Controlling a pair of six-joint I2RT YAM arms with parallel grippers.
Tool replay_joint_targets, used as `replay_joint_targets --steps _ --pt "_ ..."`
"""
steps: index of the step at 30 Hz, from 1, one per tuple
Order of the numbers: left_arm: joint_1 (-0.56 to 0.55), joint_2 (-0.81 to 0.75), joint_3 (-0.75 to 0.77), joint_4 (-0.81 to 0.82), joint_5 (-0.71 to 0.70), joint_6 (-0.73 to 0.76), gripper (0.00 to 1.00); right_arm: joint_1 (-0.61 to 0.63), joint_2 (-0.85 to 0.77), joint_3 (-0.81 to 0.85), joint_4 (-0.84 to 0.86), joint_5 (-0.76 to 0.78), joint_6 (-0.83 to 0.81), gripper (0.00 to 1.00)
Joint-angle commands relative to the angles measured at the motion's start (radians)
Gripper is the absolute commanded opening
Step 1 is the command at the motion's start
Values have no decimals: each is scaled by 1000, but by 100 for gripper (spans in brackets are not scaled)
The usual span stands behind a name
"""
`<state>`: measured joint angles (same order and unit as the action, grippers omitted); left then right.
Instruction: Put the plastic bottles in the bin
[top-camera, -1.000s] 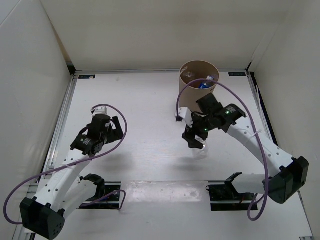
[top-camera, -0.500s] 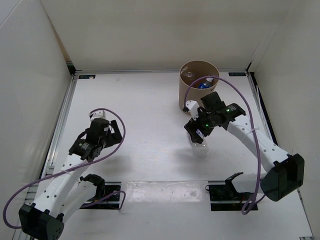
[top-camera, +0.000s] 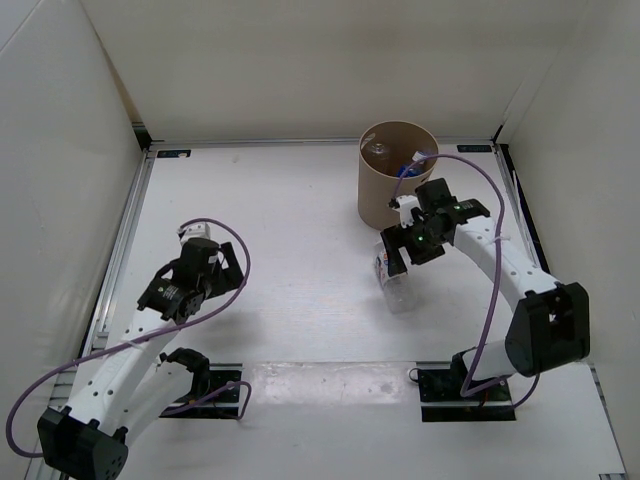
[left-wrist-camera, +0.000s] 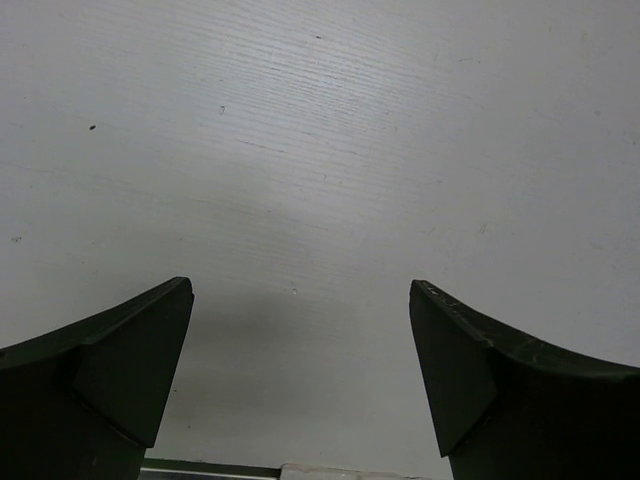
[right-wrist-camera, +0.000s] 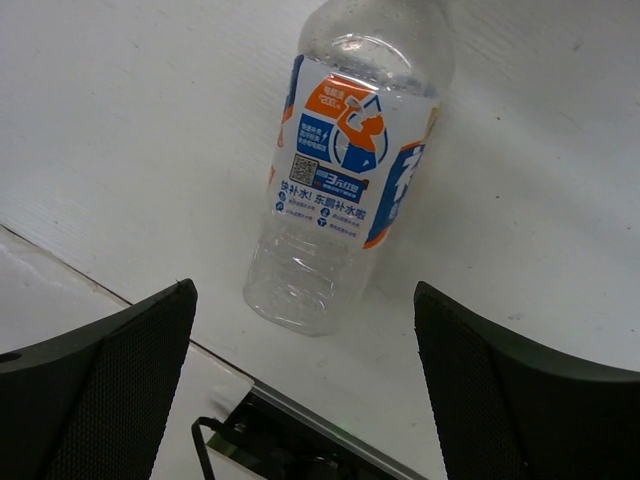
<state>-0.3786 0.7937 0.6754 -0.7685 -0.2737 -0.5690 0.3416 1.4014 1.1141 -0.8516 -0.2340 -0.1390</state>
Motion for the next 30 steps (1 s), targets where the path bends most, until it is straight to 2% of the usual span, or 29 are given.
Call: replay_joint_targets --steps 1,18,20,28,30 --pt "6 -24 4 -31 -21 -6 100 20 21 -10 13 13 56 90" --pt "6 -56 -22 -51 -47 -23 100 27 189 13 19 64 56 90" --pt "4 -60 -26 -52 -51 -20 100 37 202 19 17 68 56 87" --pt "4 -62 -51 -43 -53 -22 100 71 266 39 -4 143 55 87" --pt "6 -62 -56 -40 -53 -25 100 76 289 49 -12 150 44 80"
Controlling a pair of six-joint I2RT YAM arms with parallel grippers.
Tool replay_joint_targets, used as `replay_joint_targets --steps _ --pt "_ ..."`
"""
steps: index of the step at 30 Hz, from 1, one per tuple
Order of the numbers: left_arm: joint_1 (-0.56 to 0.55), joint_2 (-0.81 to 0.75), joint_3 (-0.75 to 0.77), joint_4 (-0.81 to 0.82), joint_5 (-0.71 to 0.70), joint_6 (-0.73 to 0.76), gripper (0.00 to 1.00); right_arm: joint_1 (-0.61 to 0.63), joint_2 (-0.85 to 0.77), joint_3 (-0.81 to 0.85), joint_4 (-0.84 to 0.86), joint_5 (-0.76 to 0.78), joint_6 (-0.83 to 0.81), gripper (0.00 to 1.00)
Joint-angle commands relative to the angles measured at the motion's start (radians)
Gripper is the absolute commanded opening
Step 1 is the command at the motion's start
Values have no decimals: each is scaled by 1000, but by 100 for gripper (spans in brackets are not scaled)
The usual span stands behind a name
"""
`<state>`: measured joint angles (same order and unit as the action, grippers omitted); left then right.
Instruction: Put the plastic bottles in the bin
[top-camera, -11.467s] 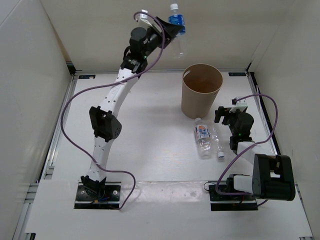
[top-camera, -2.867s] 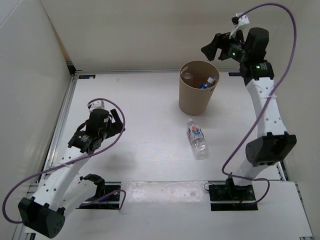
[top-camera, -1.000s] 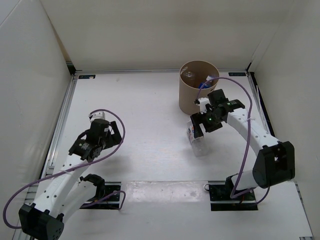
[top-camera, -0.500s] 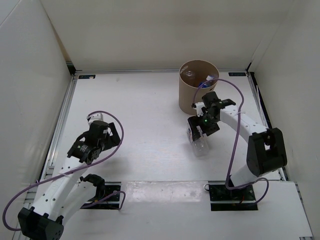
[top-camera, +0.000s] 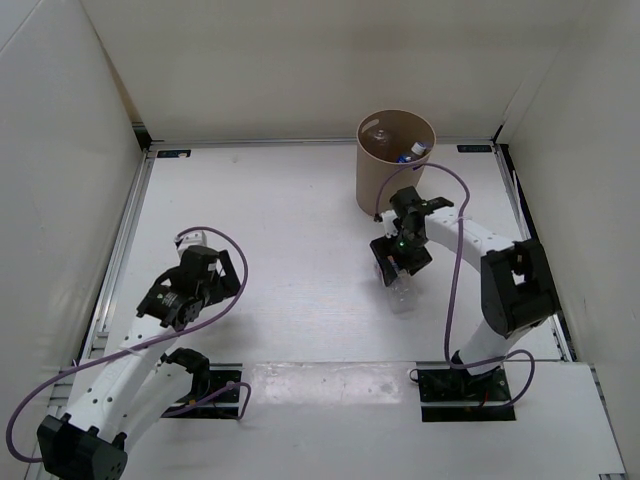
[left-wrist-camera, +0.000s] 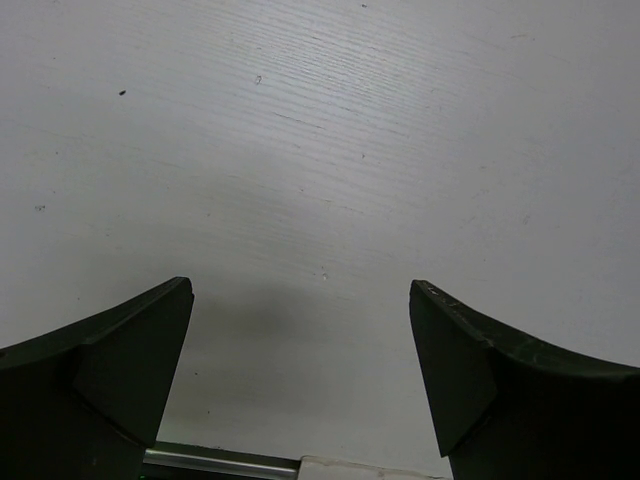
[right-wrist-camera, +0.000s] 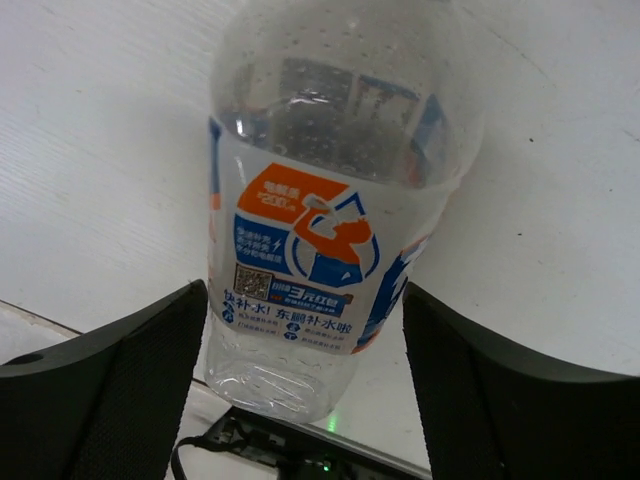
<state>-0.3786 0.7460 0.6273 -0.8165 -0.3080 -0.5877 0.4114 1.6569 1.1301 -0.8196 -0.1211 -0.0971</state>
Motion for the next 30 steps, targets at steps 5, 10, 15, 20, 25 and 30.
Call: replay_joint_targets --steps 5,10,15,20,25,30 --pt "7 -5 -14 11 -23 -4 100 55 58 40 -78 90 -49 78" --pt "4 4 -17 20 -23 0 100 113 53 25 -92 117 -93 69" --pt "7 21 -17 36 -22 6 100 130 34 2 -96 117 -157 43" --pt "9 42 -8 60 -17 15 100 130 -8 7 -89 66 -283 27" --pt "10 59 -6 80 -14 15 100 151 -51 68 -26 104 -309 0" --pt "10 61 -8 93 -6 11 100 210 -74 129 -16 150 -383 0"
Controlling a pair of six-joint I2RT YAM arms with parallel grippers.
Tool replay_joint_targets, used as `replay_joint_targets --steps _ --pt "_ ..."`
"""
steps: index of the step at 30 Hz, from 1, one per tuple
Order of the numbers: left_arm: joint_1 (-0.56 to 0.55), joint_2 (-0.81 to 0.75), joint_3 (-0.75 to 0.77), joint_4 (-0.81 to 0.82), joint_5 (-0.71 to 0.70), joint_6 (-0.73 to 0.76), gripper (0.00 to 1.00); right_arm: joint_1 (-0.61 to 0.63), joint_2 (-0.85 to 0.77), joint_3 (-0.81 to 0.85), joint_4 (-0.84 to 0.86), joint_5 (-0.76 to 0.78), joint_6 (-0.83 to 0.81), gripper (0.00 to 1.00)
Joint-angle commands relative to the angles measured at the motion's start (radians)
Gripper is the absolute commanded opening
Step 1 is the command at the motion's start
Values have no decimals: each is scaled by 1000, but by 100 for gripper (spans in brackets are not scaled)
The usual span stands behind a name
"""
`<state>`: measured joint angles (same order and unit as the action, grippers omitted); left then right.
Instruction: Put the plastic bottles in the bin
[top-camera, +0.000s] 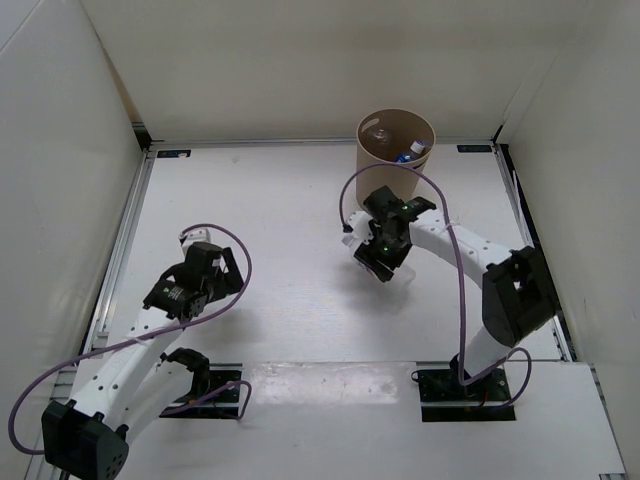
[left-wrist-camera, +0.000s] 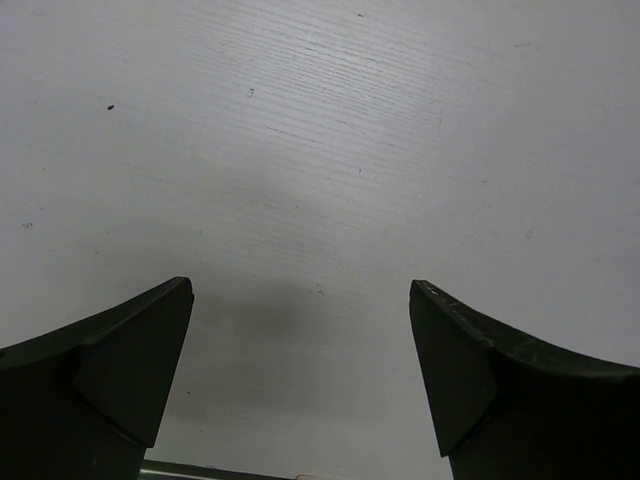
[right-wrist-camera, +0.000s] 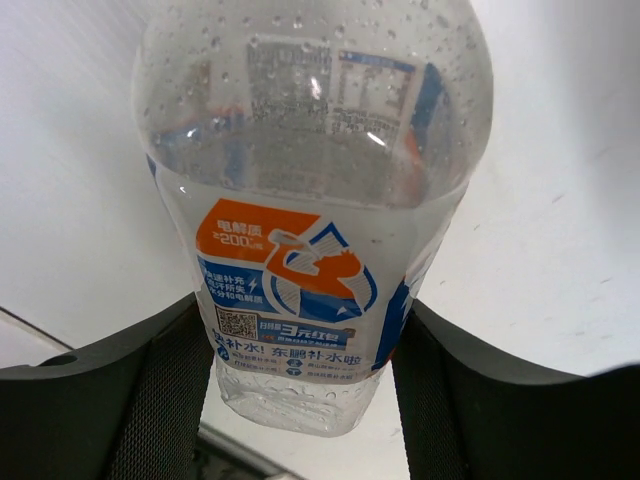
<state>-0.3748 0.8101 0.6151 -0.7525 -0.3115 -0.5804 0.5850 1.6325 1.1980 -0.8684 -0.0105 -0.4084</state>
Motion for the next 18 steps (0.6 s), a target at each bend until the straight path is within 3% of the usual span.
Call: replay_joint_targets --steps 1,6,9,15,16,18 --pt "5 -8 5 27 -3 2 100 56 -54 69 34 38 -101 0" --pt "5 -41 2 1 -8 -7 100 98 -91 195 29 -37 -136 0" --pt "5 -71 -8 -10 -18 -13 100 116 -106 304 130 -11 -130 0" --pt "5 -91 -12 -21 -17 -13 100 130 -91 515 408 115 -124 0" --pt "5 -85 -11 -22 -17 -13 100 130 -85 529 443 217 -87 0" --pt "7 -75 -3 -24 -18 -9 100 116 -60 595 535 270 -64 0"
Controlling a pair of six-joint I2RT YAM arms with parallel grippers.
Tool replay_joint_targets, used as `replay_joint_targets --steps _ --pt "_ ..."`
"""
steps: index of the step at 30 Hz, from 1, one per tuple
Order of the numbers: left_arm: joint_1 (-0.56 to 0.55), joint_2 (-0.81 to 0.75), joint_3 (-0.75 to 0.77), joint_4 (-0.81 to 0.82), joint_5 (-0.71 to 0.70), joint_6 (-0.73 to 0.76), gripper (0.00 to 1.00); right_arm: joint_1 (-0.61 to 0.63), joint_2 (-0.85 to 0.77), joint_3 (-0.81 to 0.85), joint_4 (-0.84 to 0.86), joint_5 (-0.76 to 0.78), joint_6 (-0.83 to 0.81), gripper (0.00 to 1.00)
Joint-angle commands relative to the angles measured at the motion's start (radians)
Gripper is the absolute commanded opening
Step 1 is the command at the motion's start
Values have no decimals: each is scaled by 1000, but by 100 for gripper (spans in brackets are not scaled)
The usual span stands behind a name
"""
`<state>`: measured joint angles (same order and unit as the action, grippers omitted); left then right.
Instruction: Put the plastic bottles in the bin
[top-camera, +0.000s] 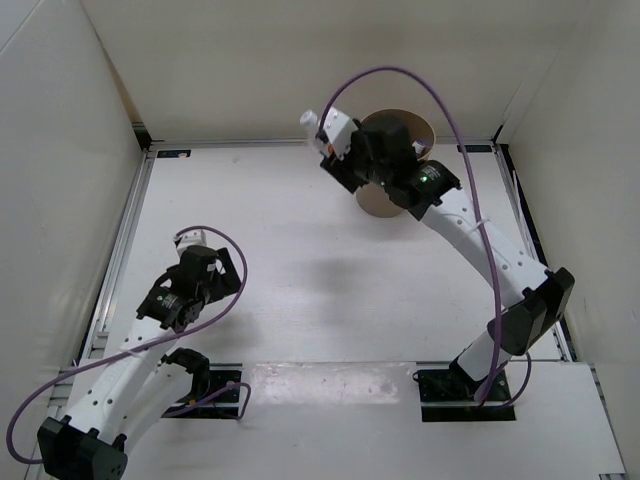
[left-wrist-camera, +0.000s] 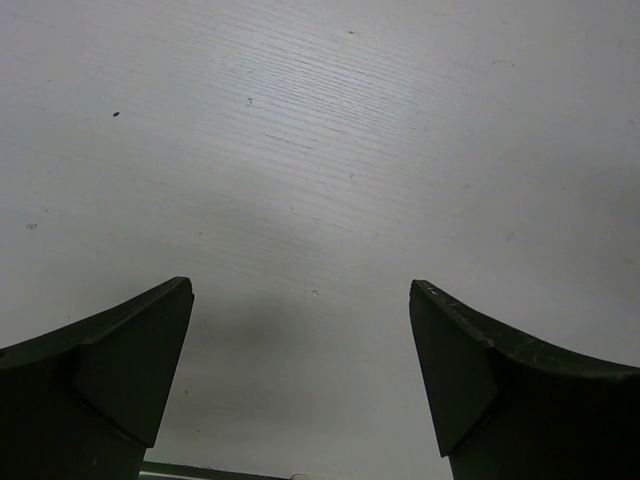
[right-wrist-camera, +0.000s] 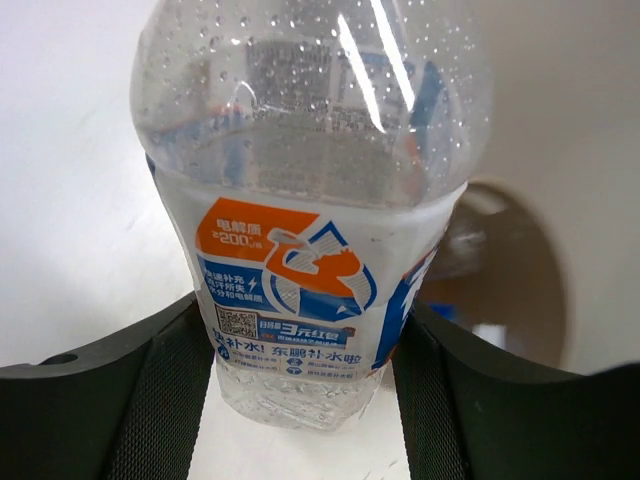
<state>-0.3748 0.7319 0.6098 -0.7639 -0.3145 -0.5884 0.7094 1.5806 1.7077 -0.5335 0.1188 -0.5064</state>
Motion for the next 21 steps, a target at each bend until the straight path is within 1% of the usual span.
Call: replay_joint_targets --steps 1,4,5,7,8,9,10,11,14,15,16,18,19,21 --pt "5 11 10 -11 -14 4 100 -20 1 108 201 131 35 0" --pt "7 14 13 -15 -17 7 100 -86 51 232 170 76 78 0" --pt "5 14 13 -15 -15 9 100 -117 89 287 161 44 127 0" --pt "5 6 10 -15 -20 7 100 -174 120 412 117 25 164 0" --pt "7 6 8 -17 -20 6 100 -213 172 446 98 -22 227 0" --pt "7 6 10 -17 -17 7 100 -252 194 482 80 -42 247 0" --pt "7 4 10 -18 -18 4 100 -266 209 577 26 -53 265 0" --pt "5 4 8 -14 -21 4 100 -290 251 596 17 -89 281 0" --pt "7 9 8 -17 -21 2 100 -321 274 598 23 -102 289 0" --pt "5 11 13 -17 -21 -1 100 -333 282 587 32 -105 299 4" --pt "5 12 15 -18 -24 2 100 -338 291 584 32 -102 305 11" --pt "5 12 18 -26 -26 1 100 -363 308 583 20 -100 330 12" --pt "5 9 19 -29 -34 -2 100 -369 317 583 1 -99 336 13" --pt "5 6 18 -34 -35 -5 100 -381 326 579 -11 -100 347 21"
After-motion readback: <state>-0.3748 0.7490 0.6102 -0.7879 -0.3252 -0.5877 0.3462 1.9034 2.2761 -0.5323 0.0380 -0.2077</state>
